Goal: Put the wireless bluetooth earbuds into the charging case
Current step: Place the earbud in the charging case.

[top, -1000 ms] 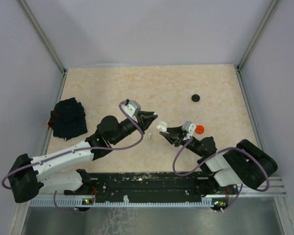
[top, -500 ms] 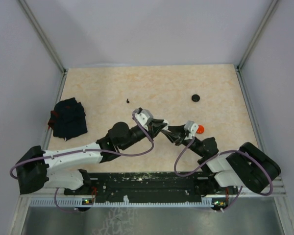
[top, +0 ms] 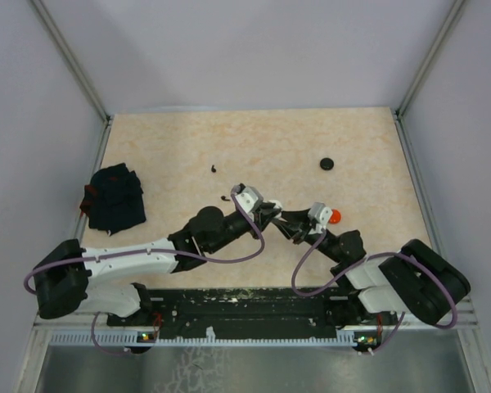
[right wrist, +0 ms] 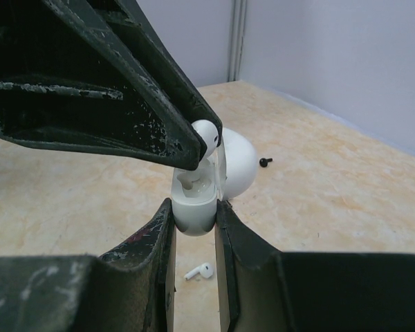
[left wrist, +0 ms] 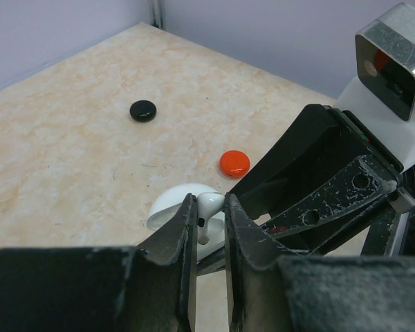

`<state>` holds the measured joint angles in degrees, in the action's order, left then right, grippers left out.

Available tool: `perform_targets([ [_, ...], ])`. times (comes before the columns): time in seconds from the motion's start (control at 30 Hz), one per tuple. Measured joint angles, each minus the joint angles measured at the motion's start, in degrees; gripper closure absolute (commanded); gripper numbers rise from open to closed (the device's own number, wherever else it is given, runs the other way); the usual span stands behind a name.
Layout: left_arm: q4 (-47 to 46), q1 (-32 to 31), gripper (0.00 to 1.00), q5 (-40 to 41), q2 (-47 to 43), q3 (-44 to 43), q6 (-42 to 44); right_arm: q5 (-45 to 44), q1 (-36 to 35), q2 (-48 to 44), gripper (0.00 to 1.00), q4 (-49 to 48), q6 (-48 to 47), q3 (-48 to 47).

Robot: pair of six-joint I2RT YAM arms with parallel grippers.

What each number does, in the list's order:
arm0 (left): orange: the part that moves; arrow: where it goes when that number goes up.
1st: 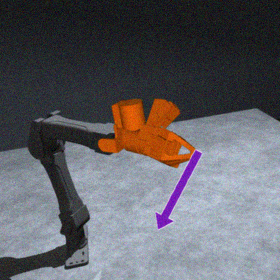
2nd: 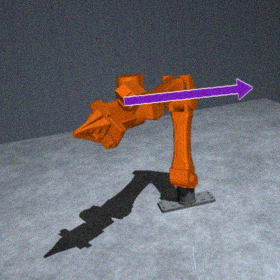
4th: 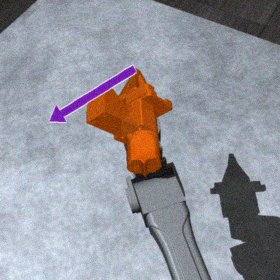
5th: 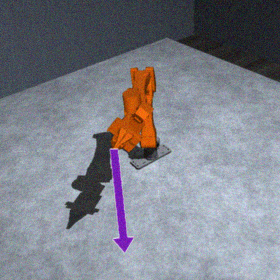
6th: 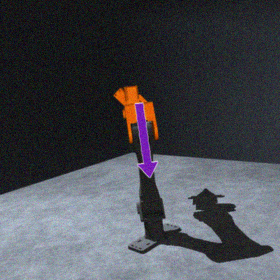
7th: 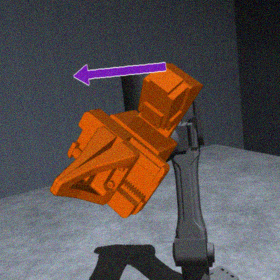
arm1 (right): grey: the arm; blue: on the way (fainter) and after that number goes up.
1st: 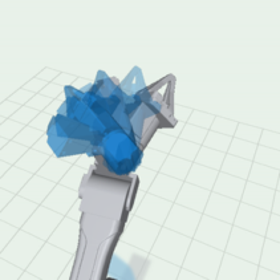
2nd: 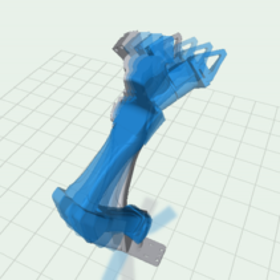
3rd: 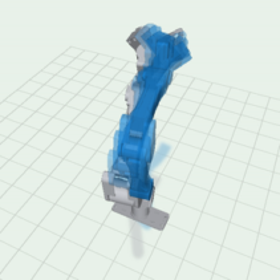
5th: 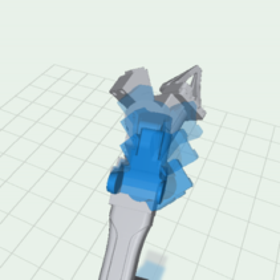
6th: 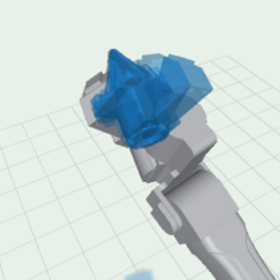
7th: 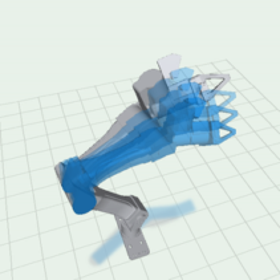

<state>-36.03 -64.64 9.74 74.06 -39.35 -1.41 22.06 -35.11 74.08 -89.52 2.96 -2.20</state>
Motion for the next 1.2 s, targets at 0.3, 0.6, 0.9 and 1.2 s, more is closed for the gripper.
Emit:
perform_targets([
  [0.3, 0.13, -0.31, 0.82, 0.31, 0.59, -0.09, 0.07, -0.09, 0.00, -0.26, 1.00, -0.02, 0.00, 0.31],
  [0.6, 3.45, -0.85, 0.85, 0.81, 0.96, -1.90, 0.39, -0.44, 0.00, -0.61, 1.00, -0.02, 0.00, 0.72],
  [0.9, 7.56, -0.90, 0.87, 1.25, 0.96, -4.09, 0.37, -0.59, 0.00, -0.92, 1.00, 0.00, -0.02, 0.72],
  [1.2, 10.19, -0.90, 0.88, 1.68, 0.79, -4.83, 0.39, -1.03, 0.00, -0.92, 1.00, -0.02, -0.02, 0.72],
])
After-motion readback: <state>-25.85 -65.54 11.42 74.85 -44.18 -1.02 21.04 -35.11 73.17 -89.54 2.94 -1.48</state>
